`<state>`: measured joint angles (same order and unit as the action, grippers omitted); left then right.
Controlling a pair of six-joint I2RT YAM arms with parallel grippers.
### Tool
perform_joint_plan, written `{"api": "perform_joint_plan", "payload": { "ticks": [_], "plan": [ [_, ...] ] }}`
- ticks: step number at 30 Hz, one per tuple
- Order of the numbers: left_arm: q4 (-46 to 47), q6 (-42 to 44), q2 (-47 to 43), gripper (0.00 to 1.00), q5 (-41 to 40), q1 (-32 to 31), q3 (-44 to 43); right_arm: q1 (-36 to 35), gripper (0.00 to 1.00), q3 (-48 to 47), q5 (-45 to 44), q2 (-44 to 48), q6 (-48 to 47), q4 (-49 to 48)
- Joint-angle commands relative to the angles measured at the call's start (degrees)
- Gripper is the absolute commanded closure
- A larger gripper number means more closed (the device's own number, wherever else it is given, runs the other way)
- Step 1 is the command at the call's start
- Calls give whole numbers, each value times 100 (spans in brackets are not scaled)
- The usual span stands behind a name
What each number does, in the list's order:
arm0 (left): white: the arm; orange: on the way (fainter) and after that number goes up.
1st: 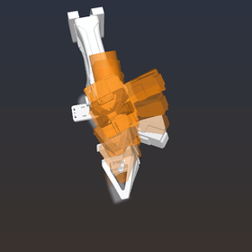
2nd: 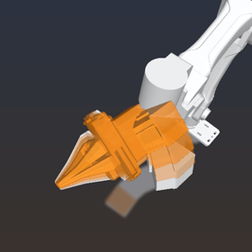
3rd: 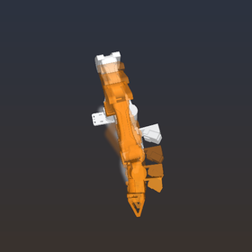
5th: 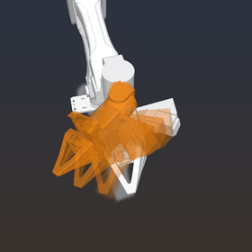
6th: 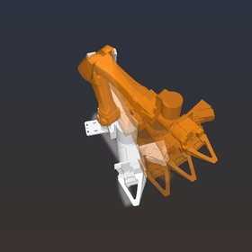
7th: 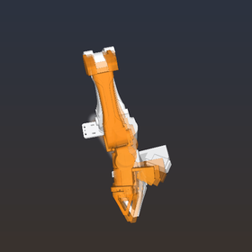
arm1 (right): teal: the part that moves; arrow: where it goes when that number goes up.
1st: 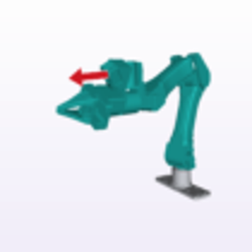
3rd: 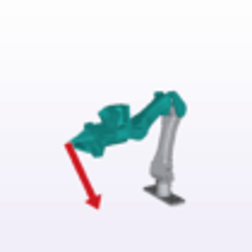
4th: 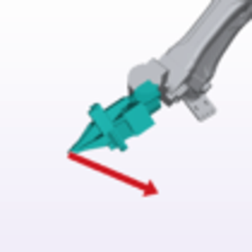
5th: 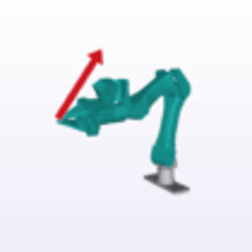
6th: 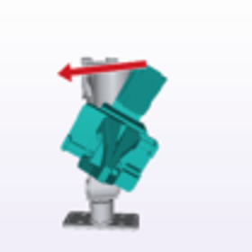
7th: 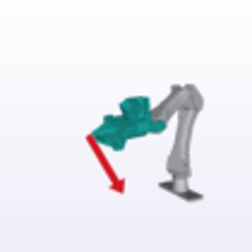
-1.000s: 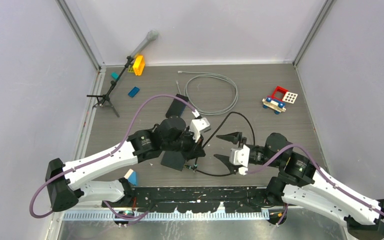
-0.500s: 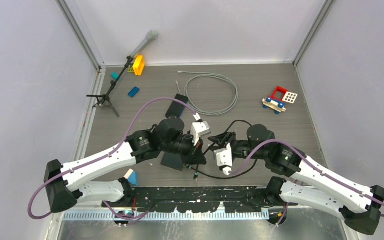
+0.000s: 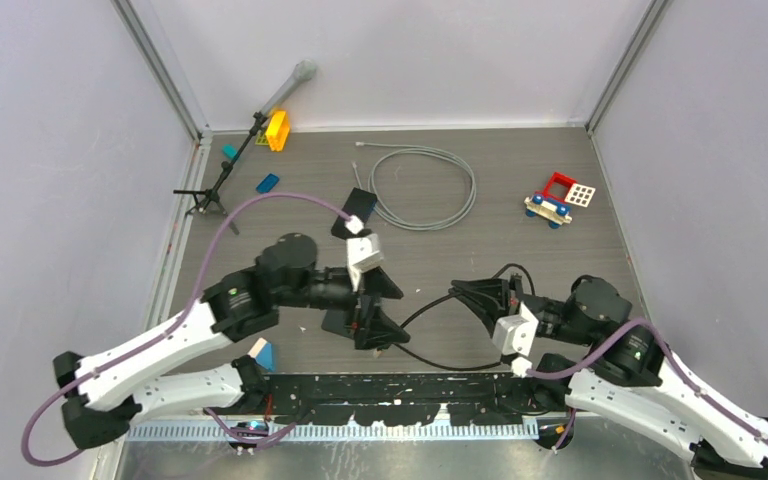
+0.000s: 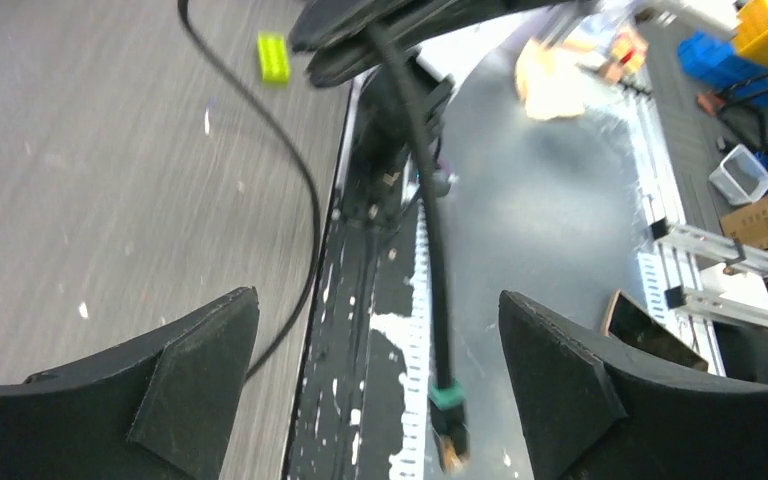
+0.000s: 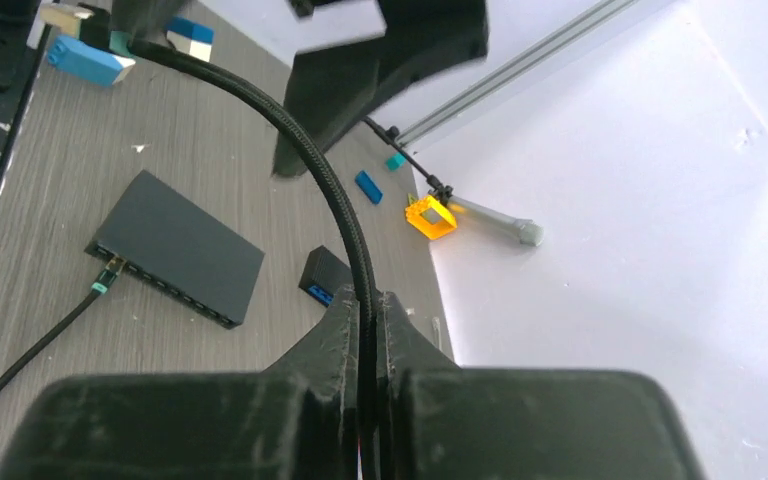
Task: Insert the plug into the switch port
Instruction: Pick up the connector from the center of the board.
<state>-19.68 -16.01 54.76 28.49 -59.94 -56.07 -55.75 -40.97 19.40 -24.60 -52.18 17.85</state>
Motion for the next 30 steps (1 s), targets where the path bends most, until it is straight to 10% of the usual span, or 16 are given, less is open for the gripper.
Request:
{"api": "perform_joint_plan", "payload": {
  "ticks": [1,21,30],
  "plan": [
    [834,28,-814,8,213,-11,40,-8,100,-230,-77,268,236,31],
    [2264,-642,-1749,9,-369,-16,865,-4,100,-66,-1251,657,1541,-1471],
    [2676,-762,-1496,36,-511,-17,974,-4,100,39,-1190,733,1659,-1575]
  ]
}}
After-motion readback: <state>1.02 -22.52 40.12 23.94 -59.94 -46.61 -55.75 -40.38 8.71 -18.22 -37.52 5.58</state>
